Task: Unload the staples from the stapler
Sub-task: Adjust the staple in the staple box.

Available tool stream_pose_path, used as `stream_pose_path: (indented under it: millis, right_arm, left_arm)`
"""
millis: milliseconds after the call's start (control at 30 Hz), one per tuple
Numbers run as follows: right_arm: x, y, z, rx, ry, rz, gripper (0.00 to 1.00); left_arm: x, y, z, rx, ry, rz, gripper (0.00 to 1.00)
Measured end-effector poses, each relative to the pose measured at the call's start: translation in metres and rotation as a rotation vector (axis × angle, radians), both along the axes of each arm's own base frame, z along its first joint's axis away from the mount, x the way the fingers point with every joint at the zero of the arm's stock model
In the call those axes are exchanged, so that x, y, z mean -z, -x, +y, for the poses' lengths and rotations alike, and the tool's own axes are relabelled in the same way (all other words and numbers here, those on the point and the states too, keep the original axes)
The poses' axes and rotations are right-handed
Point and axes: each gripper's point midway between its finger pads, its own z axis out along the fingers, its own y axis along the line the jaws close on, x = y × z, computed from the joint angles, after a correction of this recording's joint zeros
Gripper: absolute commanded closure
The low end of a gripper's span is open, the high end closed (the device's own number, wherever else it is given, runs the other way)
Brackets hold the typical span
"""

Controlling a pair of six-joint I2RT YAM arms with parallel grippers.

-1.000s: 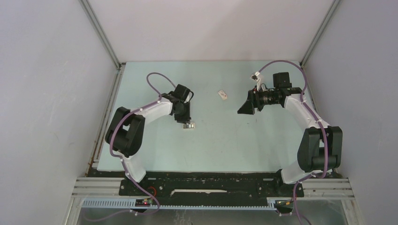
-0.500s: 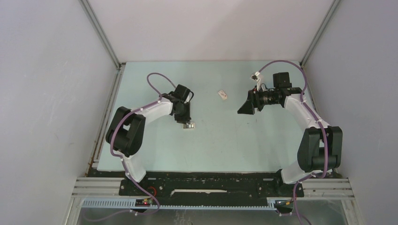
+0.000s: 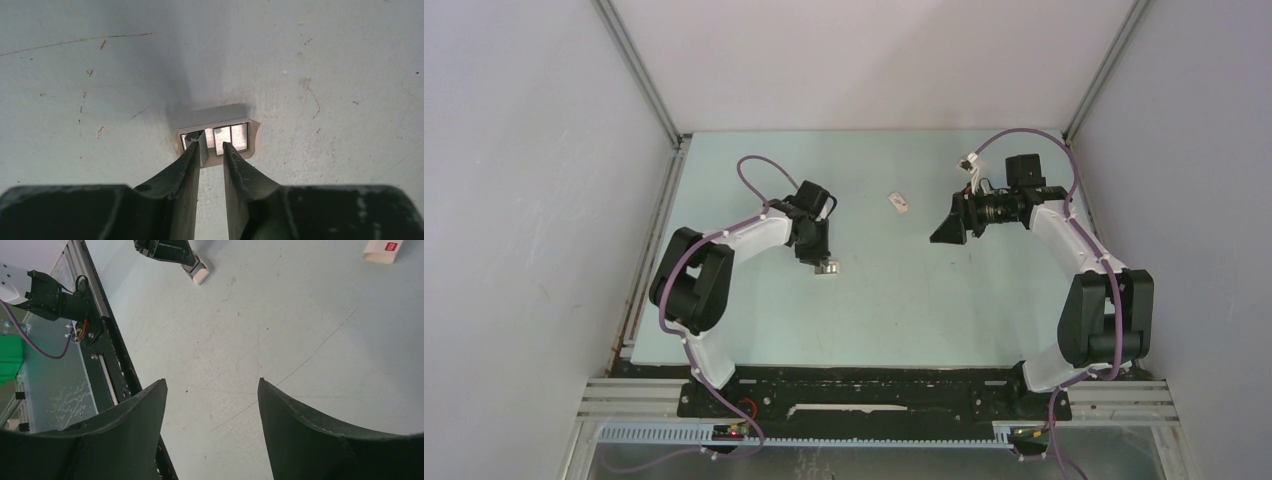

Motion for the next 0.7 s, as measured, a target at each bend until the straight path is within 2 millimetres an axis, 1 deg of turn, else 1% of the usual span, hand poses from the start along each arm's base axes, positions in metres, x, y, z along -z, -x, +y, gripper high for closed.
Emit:
stream_pose_path:
  millis: [700]
  right_arm:
    - [0.0, -0.0002, -0.0004, 0.001, 0.0, 0.0, 0.24]
  left_arm:
    - [0.0026, 0.0013, -0.0012, 0.003, 0.004, 0.011, 0.71]
